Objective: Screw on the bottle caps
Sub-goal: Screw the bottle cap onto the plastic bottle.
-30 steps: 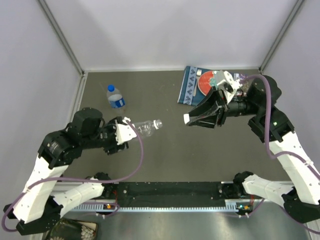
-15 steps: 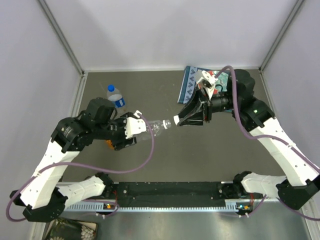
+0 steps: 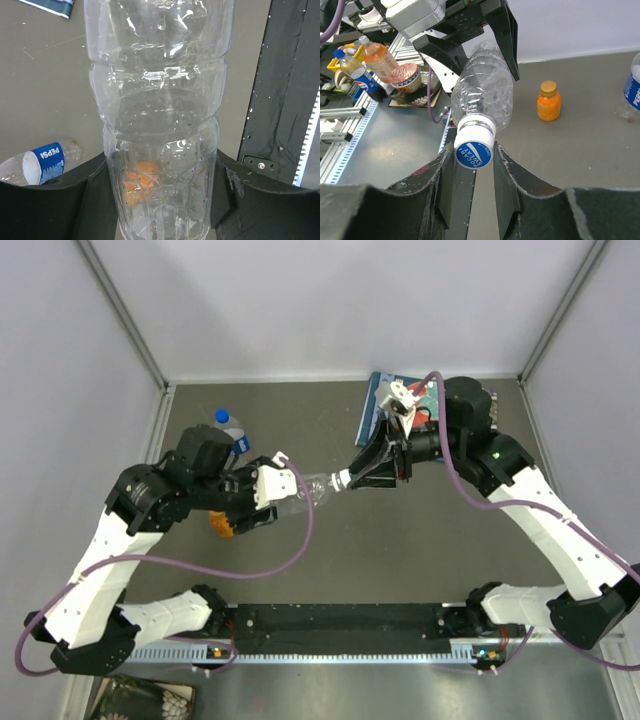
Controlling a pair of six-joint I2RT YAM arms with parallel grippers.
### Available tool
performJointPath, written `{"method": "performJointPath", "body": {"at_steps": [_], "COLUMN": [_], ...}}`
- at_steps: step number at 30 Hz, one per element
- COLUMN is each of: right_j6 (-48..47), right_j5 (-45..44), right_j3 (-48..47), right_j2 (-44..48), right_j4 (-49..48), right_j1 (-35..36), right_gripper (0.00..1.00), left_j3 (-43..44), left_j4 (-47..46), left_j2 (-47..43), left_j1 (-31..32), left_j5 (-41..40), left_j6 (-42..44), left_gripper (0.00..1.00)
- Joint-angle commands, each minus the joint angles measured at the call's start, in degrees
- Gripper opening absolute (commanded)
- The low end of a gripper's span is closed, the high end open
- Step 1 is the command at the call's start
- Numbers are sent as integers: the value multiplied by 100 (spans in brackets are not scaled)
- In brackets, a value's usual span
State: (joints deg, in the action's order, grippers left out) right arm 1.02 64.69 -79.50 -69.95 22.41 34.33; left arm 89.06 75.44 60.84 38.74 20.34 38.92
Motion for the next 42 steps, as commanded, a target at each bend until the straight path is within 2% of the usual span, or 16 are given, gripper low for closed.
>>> {"method": "performJointPath", "body": {"at_steps": [1, 13, 18, 21, 22, 24, 27, 30, 36, 42], "right_j6": [-216, -164, 845, 1549, 1742, 2086, 2052, 1692, 1367, 971], "right_j5": [17, 18, 167, 378, 465, 536, 694, 835, 932, 344], "right_j3": [-56, 277, 690, 936, 1085, 1148, 1087, 876, 621, 489], "right_j2": [-36, 122, 184, 184, 184, 175, 131, 149, 184, 184], "right_j4": [-97, -237, -1317, -2187, -2780, -2997, -2770, -1998, -1233, -652], "right_j1": [83, 180, 188, 180, 180, 188, 188, 188, 188, 267], "right_gripper": [27, 26, 26, 25, 25, 25, 24, 24, 24, 22], "left_j3": [288, 279, 410, 507, 560, 621, 631, 534, 227, 68], "left_j4": [-65, -301, -390, -503, -556, -583, -583, -565, -373, -565], "left_j2": [68, 77, 200, 261, 288, 367, 411, 394, 367, 341], "left_j1": [37, 28, 37, 46, 54, 63, 98, 125, 230, 292], "left_j5": [243, 216, 313, 357, 374, 418, 322, 251, 32, -276], "left_j6": [-16, -156, -253, -305, -306, -271, -61, 133, 651, 512], "left_gripper": [38, 36, 35, 35, 34, 34, 33, 33, 33, 33]}}
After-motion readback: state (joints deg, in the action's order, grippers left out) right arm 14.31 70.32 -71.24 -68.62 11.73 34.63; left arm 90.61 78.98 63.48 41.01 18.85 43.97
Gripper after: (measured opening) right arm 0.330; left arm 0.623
